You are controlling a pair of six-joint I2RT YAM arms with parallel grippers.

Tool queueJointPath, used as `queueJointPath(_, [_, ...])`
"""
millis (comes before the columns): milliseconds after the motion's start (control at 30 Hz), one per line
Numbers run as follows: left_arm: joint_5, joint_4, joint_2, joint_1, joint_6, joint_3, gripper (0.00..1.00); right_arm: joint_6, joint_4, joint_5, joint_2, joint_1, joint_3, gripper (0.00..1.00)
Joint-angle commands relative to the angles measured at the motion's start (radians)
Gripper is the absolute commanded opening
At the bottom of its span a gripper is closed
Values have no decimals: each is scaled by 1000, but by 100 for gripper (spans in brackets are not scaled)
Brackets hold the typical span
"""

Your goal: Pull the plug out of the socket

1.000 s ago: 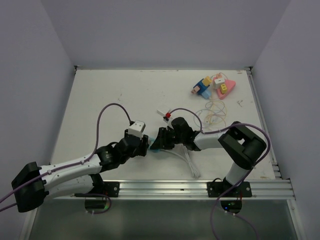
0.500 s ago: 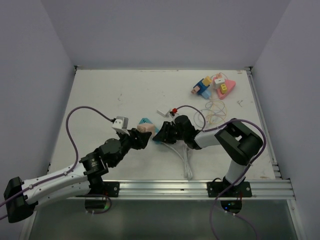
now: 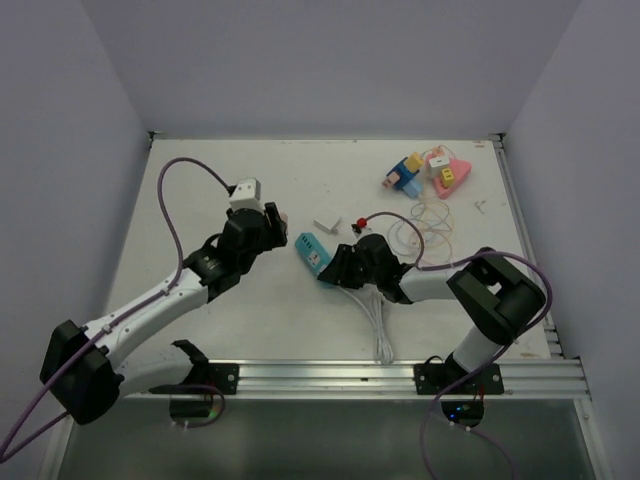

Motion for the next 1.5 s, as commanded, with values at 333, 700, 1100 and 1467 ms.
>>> queueJointPath(333, [208,-154,575,130,155,452,0,-67,-436,85,-156,-15,-94,0])
queueJointPath(700, [254,-204,863,154,163,658,16,-137,-451,20,-196,-15,-79,0])
queueJointPath(1100, [234,-58,756,167,109,474,49,-168,-435,-30,-179,-13,-63,2])
queueJointPath(1467, [225,273,604,165,50,116,59,-179,-447,-35,-179,-4,-56,2])
